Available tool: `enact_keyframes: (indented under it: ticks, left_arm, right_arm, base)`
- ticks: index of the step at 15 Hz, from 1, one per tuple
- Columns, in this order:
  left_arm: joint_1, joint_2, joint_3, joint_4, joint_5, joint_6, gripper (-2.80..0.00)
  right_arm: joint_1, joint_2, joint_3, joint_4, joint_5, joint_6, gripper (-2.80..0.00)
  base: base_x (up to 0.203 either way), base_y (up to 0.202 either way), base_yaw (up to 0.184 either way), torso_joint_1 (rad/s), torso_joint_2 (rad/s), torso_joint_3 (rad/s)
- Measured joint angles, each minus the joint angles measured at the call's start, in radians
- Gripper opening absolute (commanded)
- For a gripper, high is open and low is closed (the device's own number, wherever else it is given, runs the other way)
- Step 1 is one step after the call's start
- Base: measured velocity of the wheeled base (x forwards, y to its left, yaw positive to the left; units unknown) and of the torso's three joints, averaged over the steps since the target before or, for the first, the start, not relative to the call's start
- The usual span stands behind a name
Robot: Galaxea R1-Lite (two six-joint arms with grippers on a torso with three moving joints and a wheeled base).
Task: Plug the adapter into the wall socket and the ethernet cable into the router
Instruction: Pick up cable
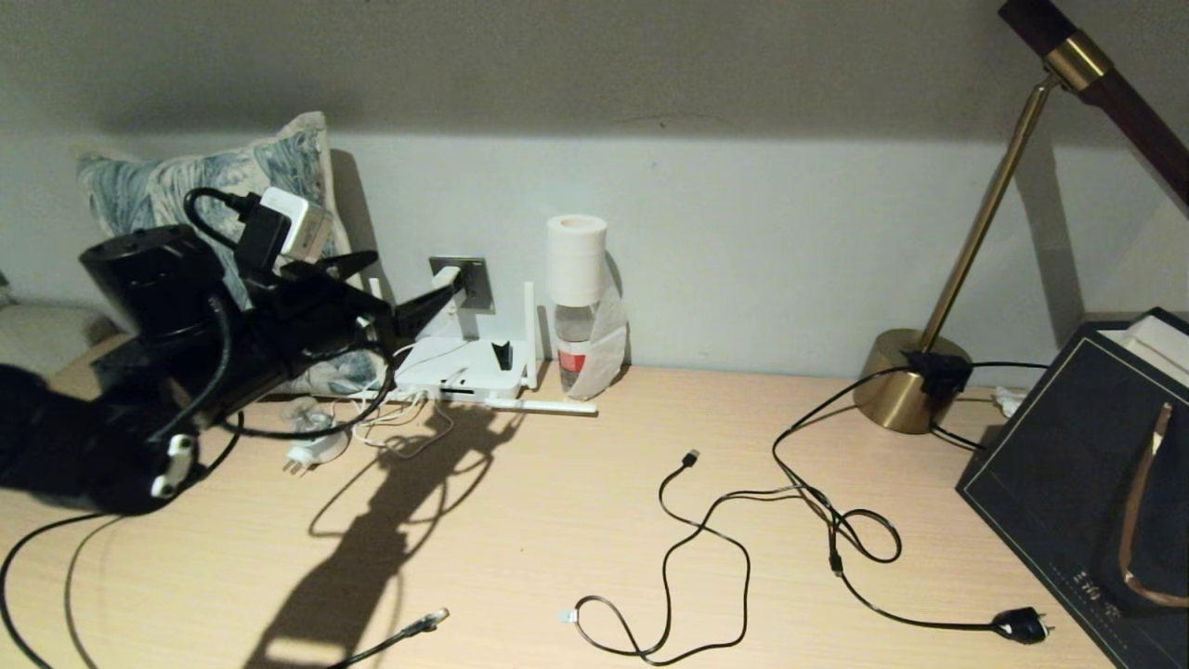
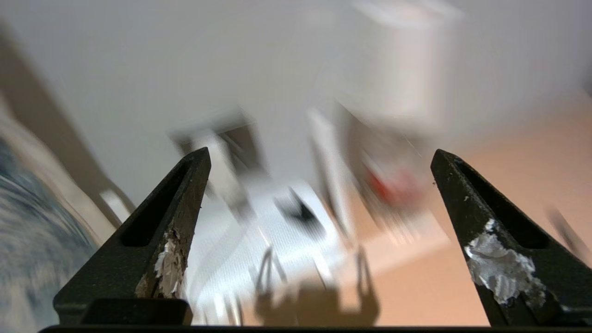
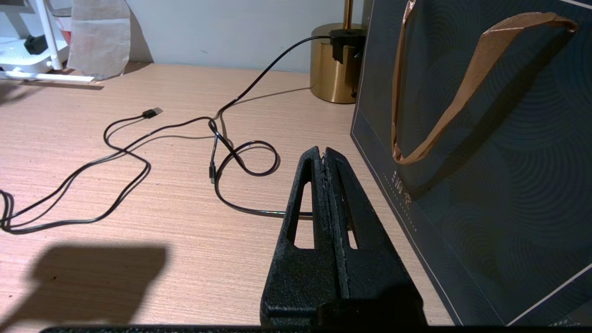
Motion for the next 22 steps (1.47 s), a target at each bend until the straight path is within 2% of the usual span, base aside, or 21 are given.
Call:
enact_keyframes:
  ticks: [2, 4, 6, 8, 9, 10, 12, 22]
  left_arm:
    - [0.0, -0.192, 0.127, 0.322, -0.11, 0.185, 0.0]
    - [0.0, -0.309, 0.201, 0.678, -0.151, 0.407, 0.0]
    - [0.007, -0.332, 0.232, 0.95, -0.124, 0.657, 0.0]
    - [0.014, -0.275, 0.237, 1.083, -0.085, 0.858, 0.0]
    - [0.015, -0.236, 0.224, 1.129, -0.062, 0.926, 0.0]
    - [0.015, -0.2, 0.202, 1.183, -0.03, 0.969, 0.0]
    - [0.012, -0.135, 0.178, 1.249, 0.015, 0.997, 0.0]
    - [0.012, -0.063, 0.145, 1.257, 0.01, 0.993, 0.0]
  right_arm:
    - [0.0, 0.0, 0.0, 0.0, 0.0, 0.0, -2.8]
    - [0.0, 0.0, 0.0, 0.0, 0.0, 0.0, -2.8]
    - [0.0, 0.0, 0.0, 0.0, 0.0, 0.0, -2.8]
    - [0.0, 0.0, 0.0, 0.0, 0.0, 0.0, -2.8]
    - [0.0, 0.0, 0.0, 0.0, 0.0, 0.0, -2.8]
    - [0.0, 0.0, 0.0, 0.0, 0.0, 0.0, -2.8]
    - [0.0, 0.0, 0.0, 0.0, 0.0, 0.0, -2.8]
    - [0.0, 0.0, 0.0, 0.0, 0.0, 0.0, -2.8]
  base:
    - [0.0, 0.0, 0.0, 0.0, 0.0, 0.0]
    - [0.0, 0.0, 0.0, 0.0, 0.0, 0.0]
    - [0.0, 0.0, 0.0, 0.0, 0.0, 0.0]
    - [0.0, 0.0, 0.0, 0.0, 0.0, 0.0]
    - [0.0, 0.0, 0.0, 0.0, 0.0, 0.0]
    - [0.0, 0.0, 0.0, 0.0, 0.0, 0.0]
    - [0.0, 0.0, 0.0, 0.0, 0.0, 0.0]
    - [0.0, 0.0, 0.0, 0.0, 0.0, 0.0]
